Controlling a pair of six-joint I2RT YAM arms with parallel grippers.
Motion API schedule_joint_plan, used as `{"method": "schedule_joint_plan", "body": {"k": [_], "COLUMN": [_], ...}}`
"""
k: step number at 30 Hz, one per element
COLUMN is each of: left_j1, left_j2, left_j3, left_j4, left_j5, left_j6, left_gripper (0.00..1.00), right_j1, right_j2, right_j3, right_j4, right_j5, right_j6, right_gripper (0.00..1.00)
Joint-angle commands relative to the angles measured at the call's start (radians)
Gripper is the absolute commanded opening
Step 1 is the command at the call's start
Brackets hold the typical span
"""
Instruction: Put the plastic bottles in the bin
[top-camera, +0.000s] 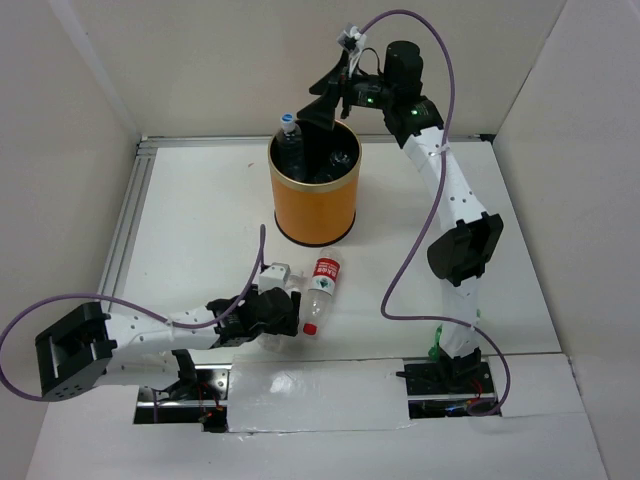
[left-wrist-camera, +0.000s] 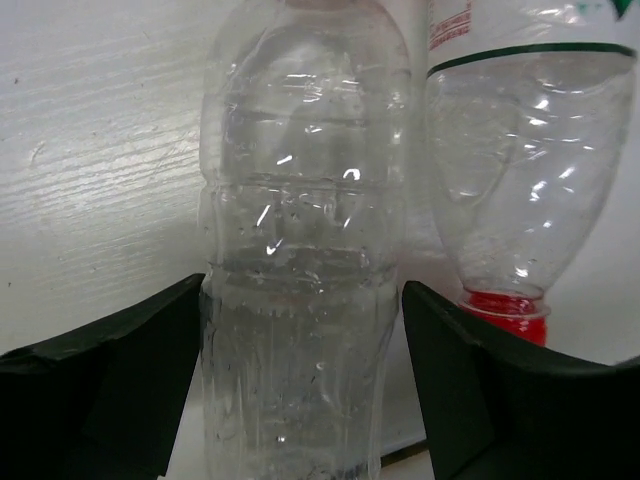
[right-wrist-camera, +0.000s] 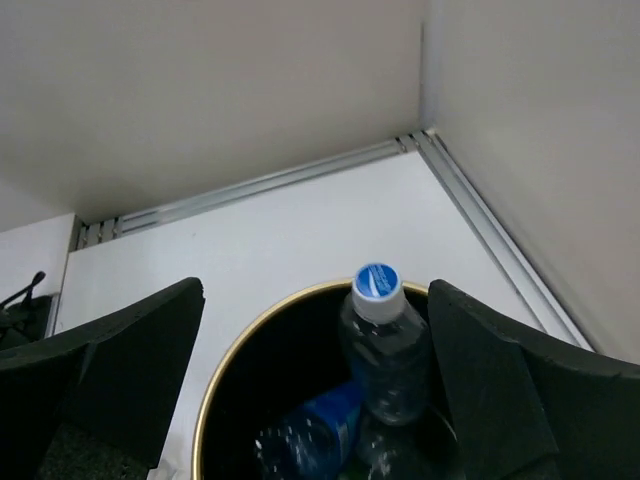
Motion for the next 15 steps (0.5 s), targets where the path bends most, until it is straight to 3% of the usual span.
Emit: {"method": "schedule_joint_plan", "body": {"k": [1,5,6,7,9,10,11,12,14,15], "left_j1": [-0.004,-0.013,-0.014,-0.023,-0.055,-0.069,-0.081,-0.081,-0.081,-0.081], "left_j2": [0.067,0.092,0.069,0.045,-0.064,-0.109,-0.194,-0.231,-0.279,-0.290], "left_j3": [-0.008,0.033,0.047,0.086,0.136,0.192,0.221,0.254,0.347,0.379], "left_j4": [0.063,0.040,0.016,-0.020,-0.127,-0.150,-0.164,-0.155,-0.112,-0.080], "left_j5": [-0.015,-0.015,-0.015,-0.028,-0.070,-0.081,-0.081,-0.081,-0.081,-0.114], "left_j6": [0.003,0.014,0.026,0.026,0.065,0.087,0.112,0.180,0.259,0.303], "left_gripper": [0.87,0.33,0.11,0.00,0.00,0.00,0.00,0.00,0.00,0.00], "right_j1": [-0.064,-0.132,-0.149,-0.193,-0.245,-0.301,-0.326,-0.349,-0.418,-0.434], "right_j2": [-0.138,-0.319,-0.364,-0.408,-0.537,-0.572,-0.635,-0.660,-0.708,-0.717], "right_j3": [-0.002,-0.166,-0.285,-0.349,-0.477,-0.612,-0.668,-0.781,-0.877,-0.918], "right_j4": [-0.037,-0.214,-0.238,-0.263,-0.323,-0.337,-0.382,-0.393,-0.448,-0.459], "right_j5": [0.036,0.036,0.059,0.059,0.082,0.099,0.116,0.178,0.215,0.235], "right_j6": [-0.013,-0.143,-0.160,-0.188,-0.242,-0.259,-0.285,-0.296,-0.315,-0.328], "right_gripper": [1.00,1.00,1.00,1.00,1.00,0.91,0.75,0.42,0.24,0.24]}}
